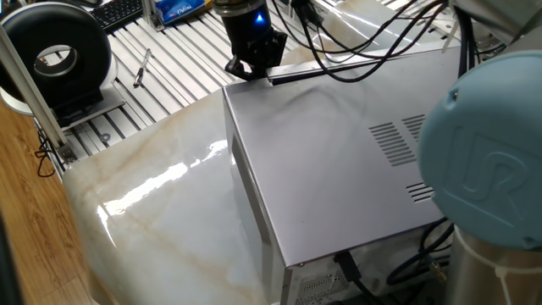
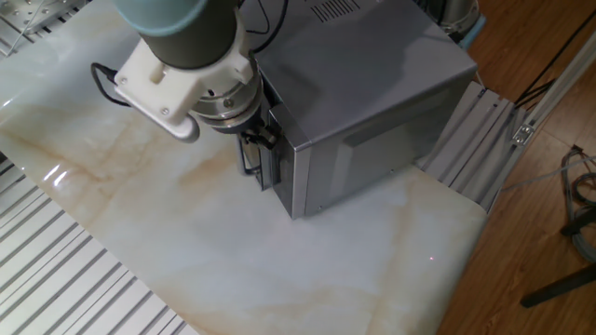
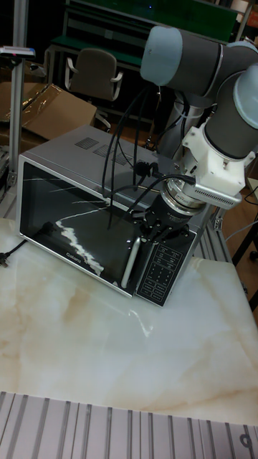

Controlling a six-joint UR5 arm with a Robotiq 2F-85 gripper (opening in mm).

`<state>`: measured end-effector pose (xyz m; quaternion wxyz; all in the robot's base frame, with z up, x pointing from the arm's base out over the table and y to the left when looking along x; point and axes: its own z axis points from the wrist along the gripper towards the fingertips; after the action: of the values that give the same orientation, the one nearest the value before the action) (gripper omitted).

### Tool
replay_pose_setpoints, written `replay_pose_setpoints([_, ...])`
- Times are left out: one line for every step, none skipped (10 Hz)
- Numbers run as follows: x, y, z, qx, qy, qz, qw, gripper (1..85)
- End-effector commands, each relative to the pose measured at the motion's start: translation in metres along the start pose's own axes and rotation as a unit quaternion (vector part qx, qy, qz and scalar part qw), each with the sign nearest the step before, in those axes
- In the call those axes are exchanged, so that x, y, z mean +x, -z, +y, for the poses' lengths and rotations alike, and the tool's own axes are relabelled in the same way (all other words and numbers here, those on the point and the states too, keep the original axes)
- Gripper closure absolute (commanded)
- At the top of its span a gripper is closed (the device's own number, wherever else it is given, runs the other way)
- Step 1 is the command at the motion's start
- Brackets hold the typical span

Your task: Open the microwave door

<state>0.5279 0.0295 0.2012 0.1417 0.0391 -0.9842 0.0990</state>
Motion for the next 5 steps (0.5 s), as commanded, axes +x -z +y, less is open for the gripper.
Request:
replay_pose_setpoints([-0.0065, 0.0025, -0.0188, 0.031, 0.027, -0.009, 0.9991, 84.0])
replay_pose_setpoints([-0.0078, 0.0032, -0.0174, 0.029, 0.030, -0.012, 0.9990, 84.0])
replay_pose_setpoints([-0.0094, 0.0050, -0.0152, 0.030, 0.031, -0.014, 0.9990, 84.0])
replay_pose_setpoints([-0.0121, 0.0073, -0.0153, 0.036, 0.034, -0.018, 0.9986, 84.0])
replay_pose_setpoints([-0.0153, 0.0076, -0.0175, 0.038, 0.044, -0.023, 0.9980, 84.0])
